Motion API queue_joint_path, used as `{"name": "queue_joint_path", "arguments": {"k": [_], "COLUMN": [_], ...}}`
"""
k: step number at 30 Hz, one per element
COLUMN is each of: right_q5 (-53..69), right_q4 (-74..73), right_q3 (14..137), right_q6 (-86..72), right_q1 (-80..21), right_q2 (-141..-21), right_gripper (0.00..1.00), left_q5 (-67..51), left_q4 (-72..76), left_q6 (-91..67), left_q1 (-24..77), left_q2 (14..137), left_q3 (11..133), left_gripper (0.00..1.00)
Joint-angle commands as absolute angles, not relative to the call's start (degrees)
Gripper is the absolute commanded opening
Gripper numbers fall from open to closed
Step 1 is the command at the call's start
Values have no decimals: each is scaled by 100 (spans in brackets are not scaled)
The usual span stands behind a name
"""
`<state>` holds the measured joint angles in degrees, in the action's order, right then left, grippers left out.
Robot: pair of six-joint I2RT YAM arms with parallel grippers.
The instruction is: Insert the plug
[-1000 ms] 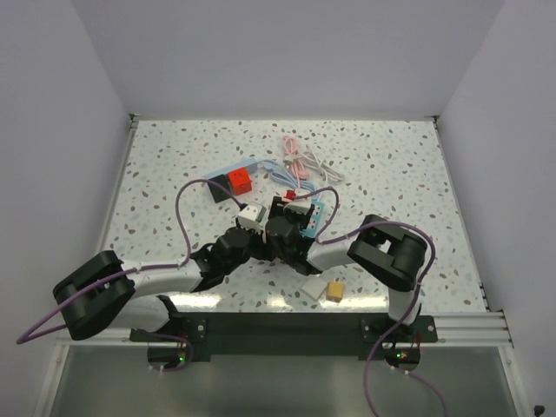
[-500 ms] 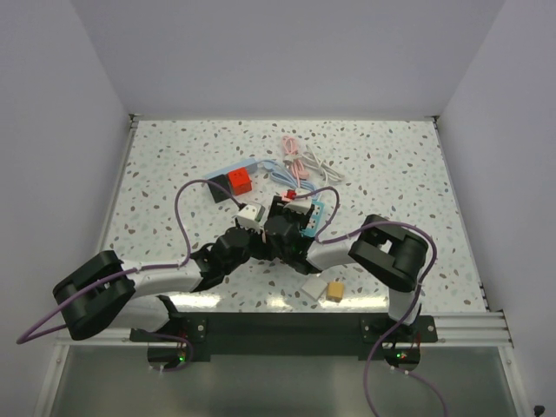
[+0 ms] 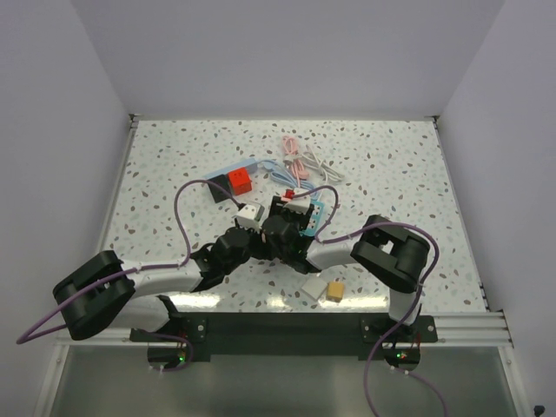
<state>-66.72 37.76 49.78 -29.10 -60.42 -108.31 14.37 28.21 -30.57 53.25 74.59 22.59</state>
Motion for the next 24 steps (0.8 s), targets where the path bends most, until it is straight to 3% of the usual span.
{"name": "queue_joint_path", "arguments": {"k": [1, 24], "right_q5": [-6565, -6275], "right_q4": [2241, 1529], "right_q3": [5220, 5423], "right_q6": [-2944, -3463], "right_q1": [-6328, -6328], "right_q2": [-11522, -12058], "right_gripper": [0, 0], "left_q5": [738, 659], "left_q4": [2171, 2276], "left_q6": [-2259, -2250], "left_q1": [5704, 5774], "left_q2": [7743, 7831], "left_q3": [2355, 2373], "left_gripper": [0, 0]}}
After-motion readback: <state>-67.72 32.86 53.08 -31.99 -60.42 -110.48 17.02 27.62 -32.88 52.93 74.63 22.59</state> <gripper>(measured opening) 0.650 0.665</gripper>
